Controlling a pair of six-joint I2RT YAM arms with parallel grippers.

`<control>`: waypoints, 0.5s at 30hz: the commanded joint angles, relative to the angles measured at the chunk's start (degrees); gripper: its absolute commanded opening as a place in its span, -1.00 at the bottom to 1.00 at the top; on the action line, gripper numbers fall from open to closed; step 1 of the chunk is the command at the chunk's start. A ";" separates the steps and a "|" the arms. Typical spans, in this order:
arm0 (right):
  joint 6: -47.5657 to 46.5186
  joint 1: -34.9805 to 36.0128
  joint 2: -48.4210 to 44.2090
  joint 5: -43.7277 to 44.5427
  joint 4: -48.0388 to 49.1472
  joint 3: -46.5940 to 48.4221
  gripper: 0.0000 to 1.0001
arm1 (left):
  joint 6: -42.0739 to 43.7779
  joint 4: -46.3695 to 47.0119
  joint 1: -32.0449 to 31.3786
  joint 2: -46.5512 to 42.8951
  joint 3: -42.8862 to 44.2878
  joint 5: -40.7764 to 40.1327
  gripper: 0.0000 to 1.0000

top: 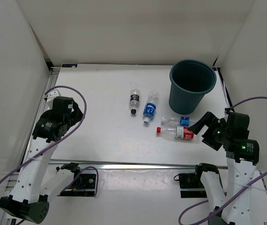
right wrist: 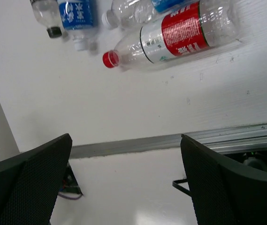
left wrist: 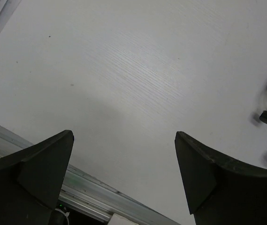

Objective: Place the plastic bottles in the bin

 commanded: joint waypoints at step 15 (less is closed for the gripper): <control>-7.83 2.10 7.75 -1.32 0.21 7.47 1.00 | 3.38 22.56 -4.71 27.73 13.75 28.21 1.00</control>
